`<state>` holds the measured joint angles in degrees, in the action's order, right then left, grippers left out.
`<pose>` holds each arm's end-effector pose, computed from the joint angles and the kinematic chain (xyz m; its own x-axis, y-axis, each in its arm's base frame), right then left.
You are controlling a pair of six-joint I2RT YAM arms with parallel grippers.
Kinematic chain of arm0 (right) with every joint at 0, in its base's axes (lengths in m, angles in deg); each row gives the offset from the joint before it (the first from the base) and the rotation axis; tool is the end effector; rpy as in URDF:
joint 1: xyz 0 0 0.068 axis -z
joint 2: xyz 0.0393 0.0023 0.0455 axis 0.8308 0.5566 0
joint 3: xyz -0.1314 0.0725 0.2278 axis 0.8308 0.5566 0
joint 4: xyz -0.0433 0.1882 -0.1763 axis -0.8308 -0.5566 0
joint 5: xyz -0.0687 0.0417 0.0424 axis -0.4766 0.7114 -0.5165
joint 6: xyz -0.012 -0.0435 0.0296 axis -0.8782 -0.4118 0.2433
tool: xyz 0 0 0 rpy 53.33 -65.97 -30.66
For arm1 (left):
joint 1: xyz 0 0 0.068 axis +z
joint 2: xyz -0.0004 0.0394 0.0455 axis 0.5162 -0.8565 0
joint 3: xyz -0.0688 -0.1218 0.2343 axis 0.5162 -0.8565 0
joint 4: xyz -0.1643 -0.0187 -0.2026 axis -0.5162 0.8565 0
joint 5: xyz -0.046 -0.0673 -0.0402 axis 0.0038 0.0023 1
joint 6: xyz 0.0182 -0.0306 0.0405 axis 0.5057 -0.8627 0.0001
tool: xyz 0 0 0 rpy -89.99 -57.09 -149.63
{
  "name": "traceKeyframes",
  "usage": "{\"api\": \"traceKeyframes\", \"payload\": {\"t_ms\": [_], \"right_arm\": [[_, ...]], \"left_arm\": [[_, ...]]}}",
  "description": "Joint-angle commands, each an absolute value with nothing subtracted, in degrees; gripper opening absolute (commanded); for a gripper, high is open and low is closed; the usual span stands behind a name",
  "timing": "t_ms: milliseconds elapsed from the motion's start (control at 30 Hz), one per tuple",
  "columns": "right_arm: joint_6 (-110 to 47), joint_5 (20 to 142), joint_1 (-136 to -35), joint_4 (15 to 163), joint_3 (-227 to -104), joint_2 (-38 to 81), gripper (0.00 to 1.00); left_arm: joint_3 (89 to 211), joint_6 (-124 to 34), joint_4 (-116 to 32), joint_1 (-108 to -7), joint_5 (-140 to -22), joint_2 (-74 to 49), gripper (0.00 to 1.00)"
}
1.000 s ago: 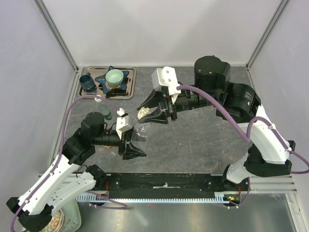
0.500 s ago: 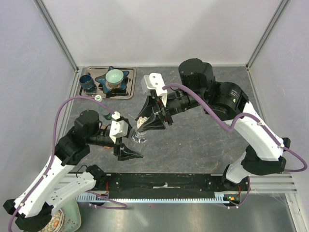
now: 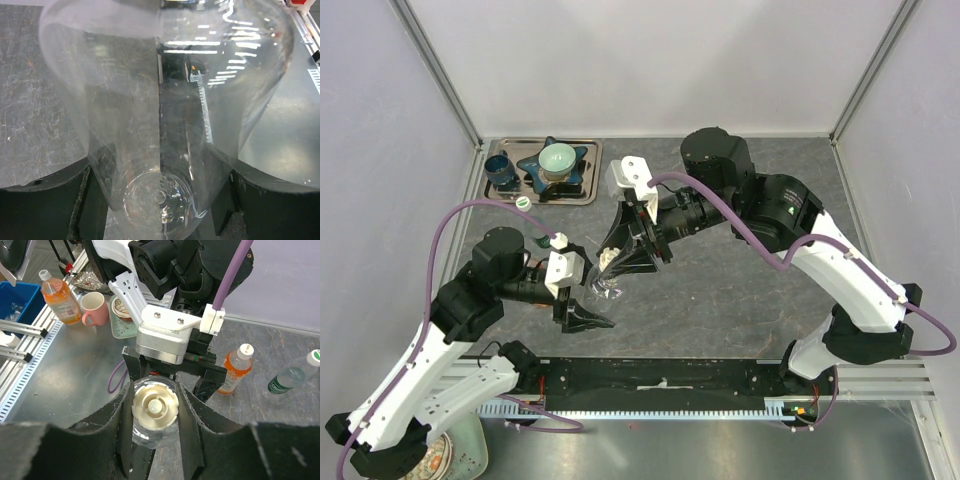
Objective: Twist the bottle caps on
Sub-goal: Screw the bottle cap onto the plastic bottle.
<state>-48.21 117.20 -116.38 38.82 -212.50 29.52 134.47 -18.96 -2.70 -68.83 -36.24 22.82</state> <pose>0.1190 0.2574 0.5336 0.0230 -0.2139 -0.9766 -0.9664 -0.2551 0.0331 0.0800 -0.0979 0.3781 -0.0297 0.2096 -0.9773 0.9986 -0.0365 -0.0382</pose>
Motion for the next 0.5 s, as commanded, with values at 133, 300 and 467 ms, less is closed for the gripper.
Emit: {"api": "traceKeyframes", "payload": {"t_ms": [133,300,467], "right_arm": [[-47.4,118.7,-116.3,40.8,-210.2,26.7,0.00],[-47.8,118.2,-116.3,39.4,-209.7,25.9,0.00],[-47.3,118.6,-116.3,39.4,-210.3,27.1,0.00]], "left_arm": [[137.7,-16.2,-4.2,-69.1,-35.7,23.7,0.02],[138.0,-15.0,-3.4,-69.0,-36.7,23.9,0.02],[137.7,-15.7,-4.0,-69.0,-36.7,23.6,0.02]]}}
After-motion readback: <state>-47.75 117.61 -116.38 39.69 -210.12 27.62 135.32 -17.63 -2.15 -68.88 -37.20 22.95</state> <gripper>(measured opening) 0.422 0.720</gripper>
